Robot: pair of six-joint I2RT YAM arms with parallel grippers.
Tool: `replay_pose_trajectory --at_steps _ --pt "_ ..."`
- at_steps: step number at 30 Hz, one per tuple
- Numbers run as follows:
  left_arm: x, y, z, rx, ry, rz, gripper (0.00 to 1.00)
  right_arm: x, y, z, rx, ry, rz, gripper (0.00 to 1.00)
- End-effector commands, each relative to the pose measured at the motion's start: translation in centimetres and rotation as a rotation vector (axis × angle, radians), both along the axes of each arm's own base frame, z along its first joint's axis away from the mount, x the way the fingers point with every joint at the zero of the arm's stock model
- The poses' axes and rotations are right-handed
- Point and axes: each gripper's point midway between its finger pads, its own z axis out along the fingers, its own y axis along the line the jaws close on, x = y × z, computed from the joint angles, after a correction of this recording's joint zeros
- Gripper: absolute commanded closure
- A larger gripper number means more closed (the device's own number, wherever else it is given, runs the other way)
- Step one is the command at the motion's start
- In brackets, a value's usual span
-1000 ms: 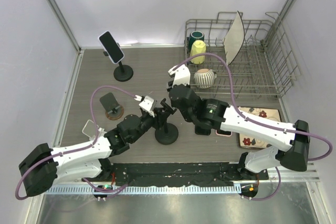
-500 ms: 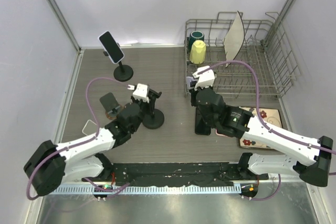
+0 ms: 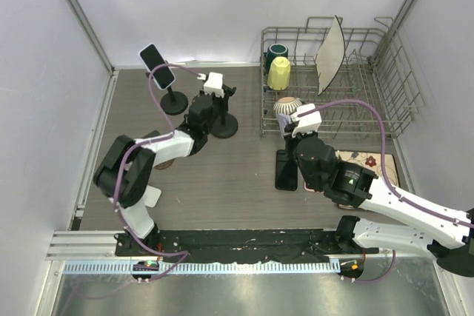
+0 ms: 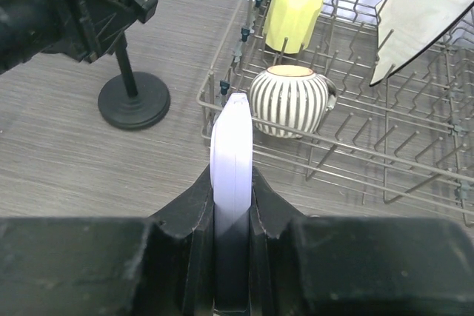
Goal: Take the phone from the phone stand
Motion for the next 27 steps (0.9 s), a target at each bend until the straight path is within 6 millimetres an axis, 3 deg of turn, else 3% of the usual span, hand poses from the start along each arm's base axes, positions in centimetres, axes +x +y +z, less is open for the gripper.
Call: replay_pose_trajectory --at_steps 1,6,8,10,12,13,16,19,22,24,26,27 --pt "4.3 -1.8 6.8 -0.121 -0.215 -0.052 1.0 0.1 -0.9 2.6 0.068 -0.073 -0.039 0.99" --pt "7.5 -3.2 6.1 -0.15 -0.196 -0.093 1.0 0.3 -0.5 1.9 0.037 -0.064 -0.033 0.99" --pt "7.9 -3.8 5.4 -0.143 -0.177 -0.112 0.92 0.3 -0.5 1.8 0.03 -0.065 -0.032 0.99" --pt "7.5 -3.9 5.7 -0.14 -0.178 -0.128 0.72 0.4 -0.4 1.7 0.021 -0.065 -0.029 0.99" --pt "7.0 -3.6 5.9 -0.126 -0.184 -0.131 0.6 0.4 -0.2 1.9 0.026 -0.068 -0.018 0.99" --pt "6.5 -3.4 7.3 -0.126 -0.207 -0.133 0.48 0.5 0.0 1.8 0.022 -0.067 -0.016 0.99" --pt "5.5 -2.6 8.2 -0.085 -0.221 -0.132 0.29 0.5 0.7 1.9 0.027 -0.06 0.006 0.99" --pt "3.6 -1.8 10.3 -0.073 -0.248 -0.149 0.15 0.6 1.2 1.9 0.043 -0.051 0.018 0.99" --pt "0.7 -1.2 12.3 -0.056 -0.286 -0.179 0.09 0.7 1.3 2.0 0.06 -0.035 -0.002 0.99" --pt "-1.8 -0.5 13.7 -0.025 -0.318 -0.185 0.06 0.9 1.5 1.3 0.053 -0.003 -0.01 0.99" --pt "-4.3 -0.6 13.0 0.098 -0.349 -0.176 0.04 1.0 2.2 1.3 0.068 0.019 0.005 0.99" --pt "-5.9 -0.5 14.4 0.118 -0.392 -0.172 0.03 1.1 2.3 1.2 0.076 0.027 0.005 0.99"
